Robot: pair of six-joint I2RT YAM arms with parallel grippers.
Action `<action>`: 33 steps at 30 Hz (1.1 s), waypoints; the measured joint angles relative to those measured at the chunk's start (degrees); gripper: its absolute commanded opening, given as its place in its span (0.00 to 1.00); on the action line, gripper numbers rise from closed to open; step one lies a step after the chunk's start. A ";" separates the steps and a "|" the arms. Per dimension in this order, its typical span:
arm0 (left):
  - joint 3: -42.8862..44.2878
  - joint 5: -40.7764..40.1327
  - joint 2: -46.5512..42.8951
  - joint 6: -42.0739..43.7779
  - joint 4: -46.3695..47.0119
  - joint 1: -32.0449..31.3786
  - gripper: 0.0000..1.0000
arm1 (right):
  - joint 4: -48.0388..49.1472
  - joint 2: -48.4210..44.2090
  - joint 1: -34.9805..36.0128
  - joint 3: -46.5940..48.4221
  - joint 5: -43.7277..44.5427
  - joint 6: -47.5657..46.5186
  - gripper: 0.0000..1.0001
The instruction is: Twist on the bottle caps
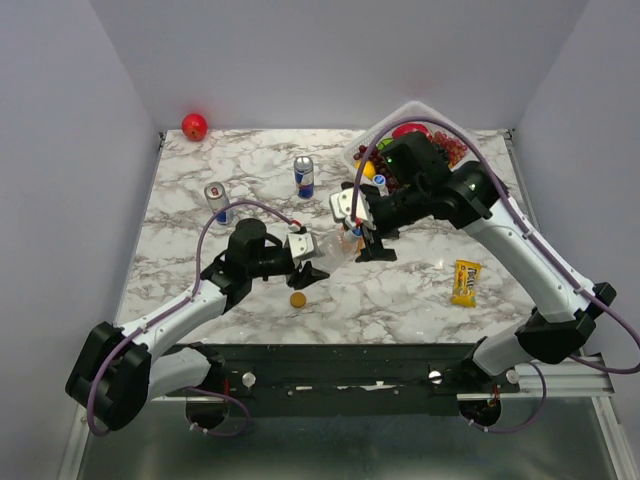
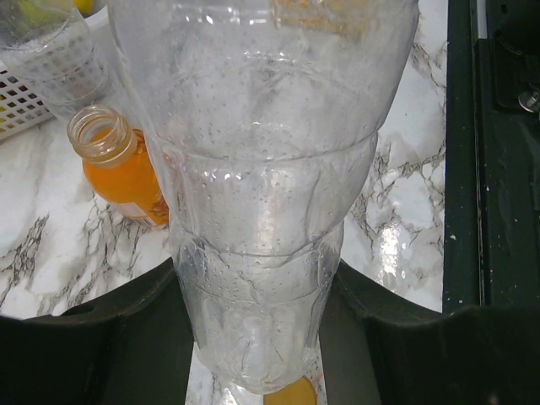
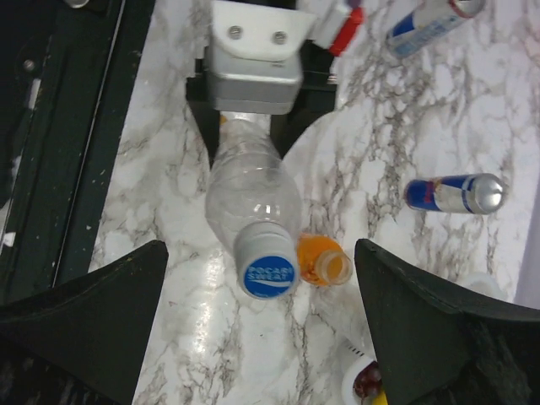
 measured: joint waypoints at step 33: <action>-0.09 0.83 0.17 -4.28 2.67 0.39 0.00 | 6.97 -6.43 0.35 -12.63 14.78 10.03 0.92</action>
